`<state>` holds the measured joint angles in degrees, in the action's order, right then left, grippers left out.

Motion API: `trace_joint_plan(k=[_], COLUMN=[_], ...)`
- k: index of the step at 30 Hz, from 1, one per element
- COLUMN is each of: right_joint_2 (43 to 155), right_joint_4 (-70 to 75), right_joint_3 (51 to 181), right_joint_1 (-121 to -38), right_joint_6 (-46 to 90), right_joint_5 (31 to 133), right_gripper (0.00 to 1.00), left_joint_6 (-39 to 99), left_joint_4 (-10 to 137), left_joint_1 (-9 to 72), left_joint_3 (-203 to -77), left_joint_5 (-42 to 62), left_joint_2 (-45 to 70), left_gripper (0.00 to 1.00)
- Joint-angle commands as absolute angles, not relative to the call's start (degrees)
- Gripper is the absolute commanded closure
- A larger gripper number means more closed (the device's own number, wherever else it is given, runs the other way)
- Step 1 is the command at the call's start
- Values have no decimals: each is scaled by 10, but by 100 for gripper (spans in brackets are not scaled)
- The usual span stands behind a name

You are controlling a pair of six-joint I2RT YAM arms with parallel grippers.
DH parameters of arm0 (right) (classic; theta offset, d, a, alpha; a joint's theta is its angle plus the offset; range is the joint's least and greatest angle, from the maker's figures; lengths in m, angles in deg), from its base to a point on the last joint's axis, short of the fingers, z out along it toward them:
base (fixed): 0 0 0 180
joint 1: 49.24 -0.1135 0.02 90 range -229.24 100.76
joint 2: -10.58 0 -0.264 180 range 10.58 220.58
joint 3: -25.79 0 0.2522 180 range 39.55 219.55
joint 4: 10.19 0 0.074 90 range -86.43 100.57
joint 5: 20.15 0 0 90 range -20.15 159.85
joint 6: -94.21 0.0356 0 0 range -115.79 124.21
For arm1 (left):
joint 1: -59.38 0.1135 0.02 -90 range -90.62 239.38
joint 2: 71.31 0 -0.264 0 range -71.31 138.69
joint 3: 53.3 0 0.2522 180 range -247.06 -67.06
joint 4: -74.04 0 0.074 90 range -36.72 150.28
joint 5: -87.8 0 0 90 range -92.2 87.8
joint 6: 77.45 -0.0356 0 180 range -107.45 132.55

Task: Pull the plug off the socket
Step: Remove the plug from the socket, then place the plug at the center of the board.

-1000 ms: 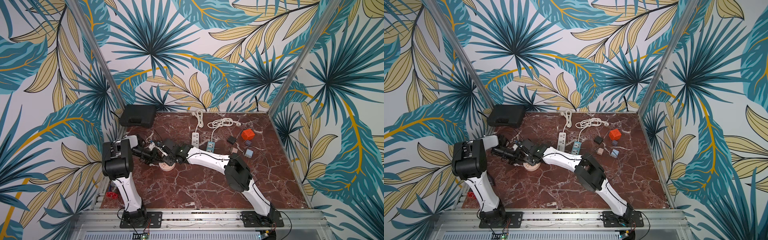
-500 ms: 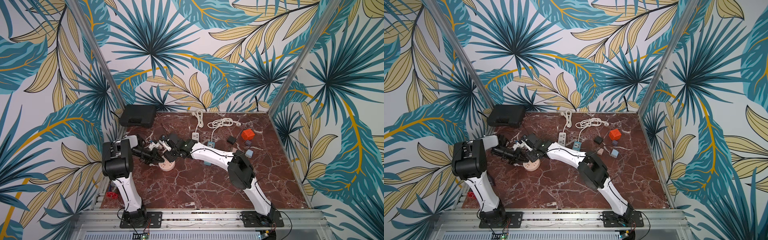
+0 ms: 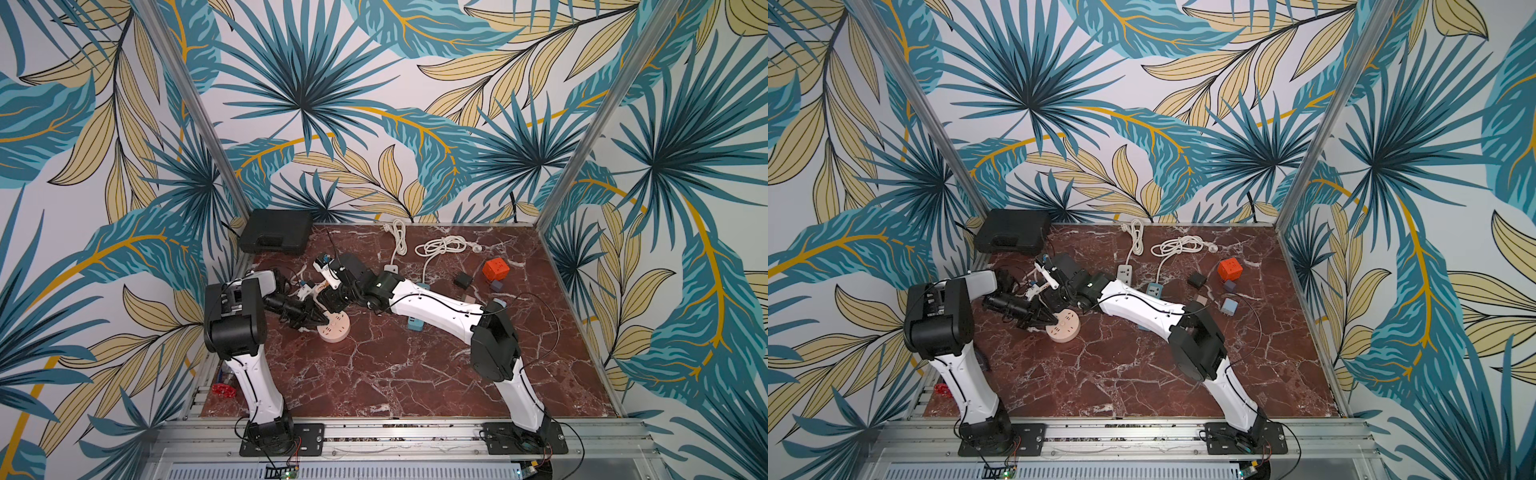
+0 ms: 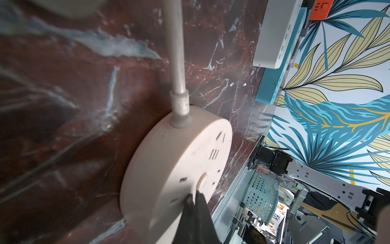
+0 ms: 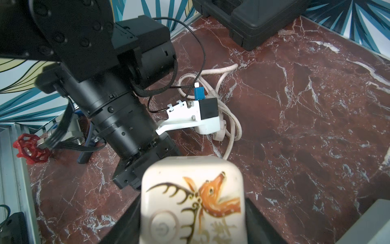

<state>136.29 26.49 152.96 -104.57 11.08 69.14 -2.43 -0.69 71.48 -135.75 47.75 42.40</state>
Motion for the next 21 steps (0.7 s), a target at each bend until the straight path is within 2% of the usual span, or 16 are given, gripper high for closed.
trace_joint_plan(k=[1, 8, 16, 21], right_joint_2=[1339, 1313, 1253, 1188], right_joint_4=[246, 269, 284, 310], right_joint_3=[1511, 1501, 1446, 1393], right_joint_1=[-1050, -1050, -1044, -1027], right_joint_6=[108, 113, 144, 166], right_joint_5=[678, 657, 630, 613], right_gripper=[100, 100, 100, 100], left_joint_6=[-28, -30, -89, -148], left_joint_4=[47, 50, 14, -32], left_joint_1=[719, 719, 718, 717], left_joint_3=[-1335, -1333, -1334, -1339], left_joint_5=[377, 392, 472, 507], left_joint_2=[454, 442, 382, 308], left_gripper=[100, 100, 100, 91])
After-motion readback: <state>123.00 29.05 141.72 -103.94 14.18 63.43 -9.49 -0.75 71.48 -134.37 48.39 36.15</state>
